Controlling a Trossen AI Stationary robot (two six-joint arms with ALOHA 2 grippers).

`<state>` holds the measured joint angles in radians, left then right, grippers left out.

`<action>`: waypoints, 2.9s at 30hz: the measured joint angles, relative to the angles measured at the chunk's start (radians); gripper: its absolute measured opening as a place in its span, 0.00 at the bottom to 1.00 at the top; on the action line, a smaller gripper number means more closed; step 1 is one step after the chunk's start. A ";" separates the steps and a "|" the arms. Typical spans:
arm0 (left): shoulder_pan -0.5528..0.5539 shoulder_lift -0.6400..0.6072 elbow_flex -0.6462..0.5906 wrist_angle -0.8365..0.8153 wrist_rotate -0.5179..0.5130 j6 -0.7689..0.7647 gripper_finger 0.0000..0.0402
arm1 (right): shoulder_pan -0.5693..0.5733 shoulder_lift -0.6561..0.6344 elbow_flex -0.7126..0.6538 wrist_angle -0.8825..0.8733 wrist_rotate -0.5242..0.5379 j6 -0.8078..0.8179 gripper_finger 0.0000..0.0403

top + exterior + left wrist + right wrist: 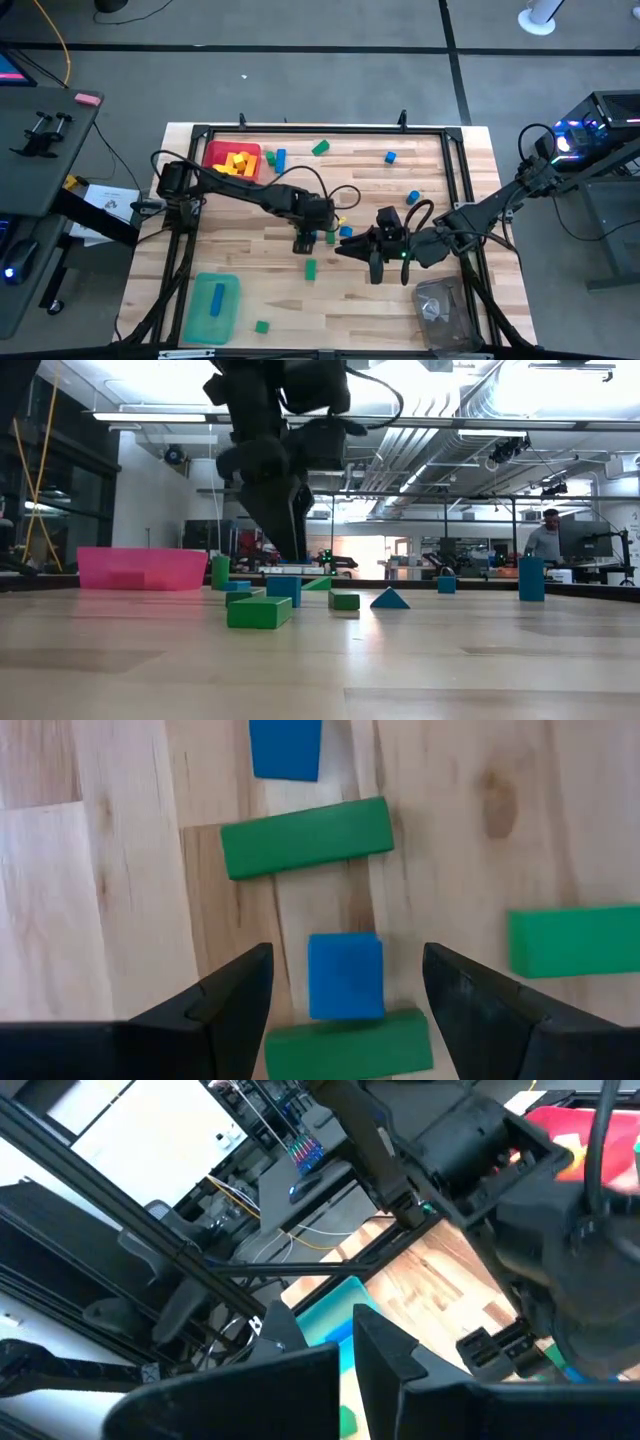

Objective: Sort blocks
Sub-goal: Put the blue block into the green bin

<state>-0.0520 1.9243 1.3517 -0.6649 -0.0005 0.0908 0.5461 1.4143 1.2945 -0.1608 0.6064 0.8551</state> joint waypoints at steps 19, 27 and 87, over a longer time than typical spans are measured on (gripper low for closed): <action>-0.010 0.108 0.000 0.000 -0.033 -0.054 0.55 | 0.000 0.000 0.000 -0.031 -0.014 0.008 0.00; 0.005 0.039 0.000 0.002 -0.038 -0.165 0.22 | 0.000 0.000 0.000 -0.055 -0.016 0.001 0.00; -0.165 -0.354 -0.282 0.340 -0.245 -0.888 0.65 | 0.000 0.000 0.000 0.013 -0.074 -0.052 0.00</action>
<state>-0.2168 1.5702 1.0699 -0.3253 -0.2456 -0.7975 0.5461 1.4147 1.2945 -0.1479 0.5322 0.8033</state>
